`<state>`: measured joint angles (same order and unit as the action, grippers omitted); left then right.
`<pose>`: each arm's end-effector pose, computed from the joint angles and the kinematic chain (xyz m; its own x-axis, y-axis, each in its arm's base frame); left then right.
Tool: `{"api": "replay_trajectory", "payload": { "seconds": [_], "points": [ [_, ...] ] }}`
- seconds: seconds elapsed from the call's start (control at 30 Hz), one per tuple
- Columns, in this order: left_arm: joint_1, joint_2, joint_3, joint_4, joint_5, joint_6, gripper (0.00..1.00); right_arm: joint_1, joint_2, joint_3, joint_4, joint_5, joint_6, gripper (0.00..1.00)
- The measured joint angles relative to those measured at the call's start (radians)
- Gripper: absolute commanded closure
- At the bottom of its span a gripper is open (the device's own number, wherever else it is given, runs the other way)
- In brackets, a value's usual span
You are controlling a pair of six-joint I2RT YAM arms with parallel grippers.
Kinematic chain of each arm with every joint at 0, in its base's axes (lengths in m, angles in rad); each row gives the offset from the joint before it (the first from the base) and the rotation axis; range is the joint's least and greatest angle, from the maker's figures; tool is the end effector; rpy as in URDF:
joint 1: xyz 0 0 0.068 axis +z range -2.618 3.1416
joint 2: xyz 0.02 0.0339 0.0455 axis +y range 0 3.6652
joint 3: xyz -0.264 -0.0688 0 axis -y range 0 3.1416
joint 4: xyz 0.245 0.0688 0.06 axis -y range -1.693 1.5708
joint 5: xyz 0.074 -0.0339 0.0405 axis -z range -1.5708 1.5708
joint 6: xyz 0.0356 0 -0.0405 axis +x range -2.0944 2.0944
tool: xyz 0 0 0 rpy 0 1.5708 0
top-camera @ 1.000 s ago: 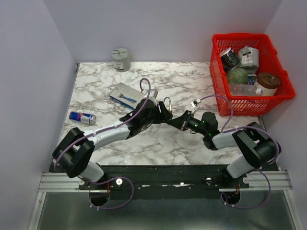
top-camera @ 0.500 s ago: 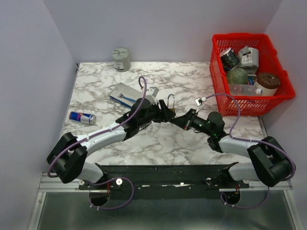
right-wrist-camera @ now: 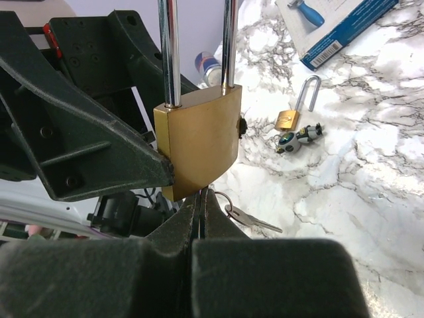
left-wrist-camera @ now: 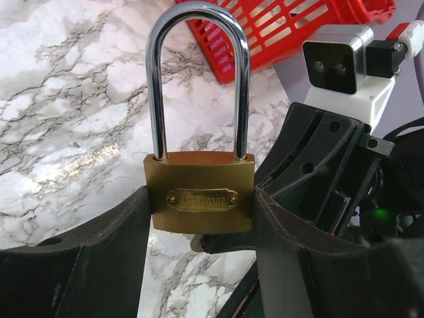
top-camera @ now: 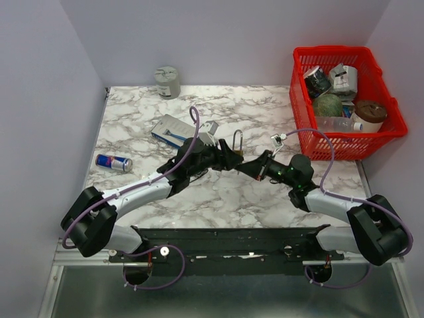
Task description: Unlock with the key
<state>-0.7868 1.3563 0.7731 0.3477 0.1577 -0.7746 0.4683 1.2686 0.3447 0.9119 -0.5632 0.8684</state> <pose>0.2132 -0.2217 0.2611 -0.6823 -0.2940 -0.6693 0.4616 0.5367 -0.7063 0.2065 0.1258 0.2050 -0.6619 0.3885 -0.6411 -0.5462 0.3359 0.7674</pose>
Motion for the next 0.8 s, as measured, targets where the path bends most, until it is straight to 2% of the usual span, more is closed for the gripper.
{"api": "replay_trajectory", "payload": {
  "seconds": [0.53,0.8],
  "points": [
    [0.005,-0.054,-0.077,0.146,0.108,-0.022,1.00,-0.023,-0.040,0.000,0.021,-0.123,0.048,0.99],
    [0.005,-0.063,-0.084,0.161,0.124,-0.026,1.00,-0.025,-0.075,0.001,-0.010,-0.137,0.021,0.99]
  ]
}}
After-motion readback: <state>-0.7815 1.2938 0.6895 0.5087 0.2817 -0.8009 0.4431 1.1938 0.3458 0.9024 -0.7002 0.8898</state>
